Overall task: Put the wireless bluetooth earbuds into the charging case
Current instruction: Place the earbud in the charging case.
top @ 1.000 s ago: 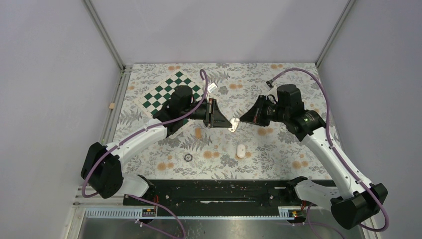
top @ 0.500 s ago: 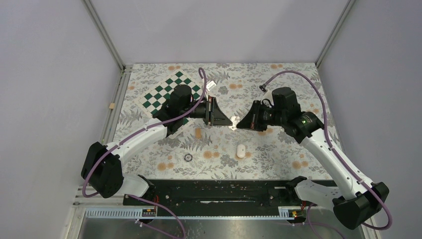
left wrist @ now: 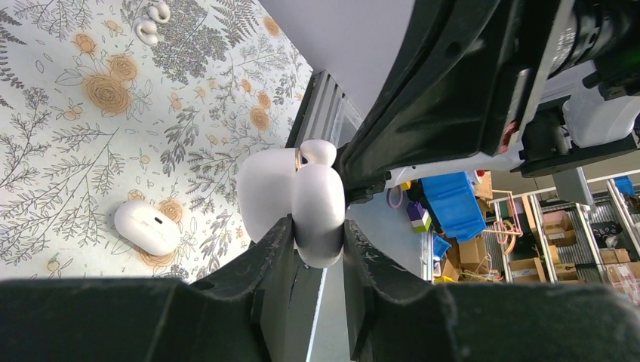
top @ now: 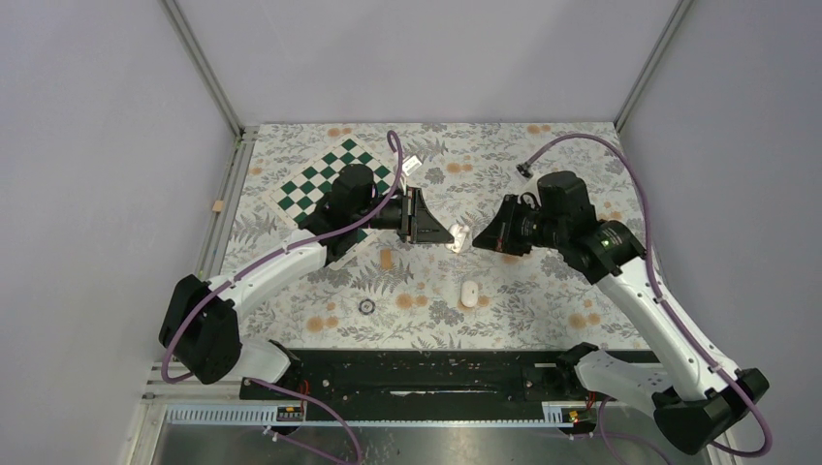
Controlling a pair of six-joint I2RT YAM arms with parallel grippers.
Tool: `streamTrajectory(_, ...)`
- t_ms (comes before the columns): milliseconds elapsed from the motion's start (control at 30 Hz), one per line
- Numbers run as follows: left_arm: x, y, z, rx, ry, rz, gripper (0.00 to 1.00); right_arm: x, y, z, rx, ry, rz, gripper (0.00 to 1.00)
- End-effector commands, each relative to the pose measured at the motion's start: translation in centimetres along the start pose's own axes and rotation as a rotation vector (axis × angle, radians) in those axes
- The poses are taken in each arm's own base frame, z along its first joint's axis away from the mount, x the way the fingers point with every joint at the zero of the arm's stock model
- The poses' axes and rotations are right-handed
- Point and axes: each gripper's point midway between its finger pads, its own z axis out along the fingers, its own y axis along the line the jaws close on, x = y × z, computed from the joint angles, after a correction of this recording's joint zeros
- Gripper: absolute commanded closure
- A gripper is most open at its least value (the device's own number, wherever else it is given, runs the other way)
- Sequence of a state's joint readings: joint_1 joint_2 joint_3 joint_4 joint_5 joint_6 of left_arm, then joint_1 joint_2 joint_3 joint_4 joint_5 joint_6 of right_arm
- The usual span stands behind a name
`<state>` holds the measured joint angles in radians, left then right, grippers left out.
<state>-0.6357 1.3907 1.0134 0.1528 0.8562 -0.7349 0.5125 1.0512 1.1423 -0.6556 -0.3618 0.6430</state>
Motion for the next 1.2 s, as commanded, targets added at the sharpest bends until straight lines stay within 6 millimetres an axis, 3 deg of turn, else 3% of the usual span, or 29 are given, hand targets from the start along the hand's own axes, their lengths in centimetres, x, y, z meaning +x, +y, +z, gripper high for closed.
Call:
streamTrajectory(0, -2.2, -2.2, -0.1, 0.055, -0.051, 0.080, 1.00, -3.0, 0.3, -2.1, 0.058, -0.168, -0.035, 1.00)
streamTrajectory(167, -2.3, -2.3, -0.1, 0.059, -0.051, 0.083, 1.00, -3.9, 1.4, -1.2, 0.018, -0.165, -0.020, 1.00)
streamTrajectory(500, -2.2, -2.4, -0.3, 0.064, -0.051, 0.088, 1.00, -4.4, 1.0, 0.1, 0.033, -0.159, -0.013, 1.00)
streamTrajectory(1167, -2.2, -2.3, -0.3, 0.066, -0.055, 0.085, 1.00, -2.2, 1.9, 0.5, -0.032, -0.082, -0.007, 1.00)
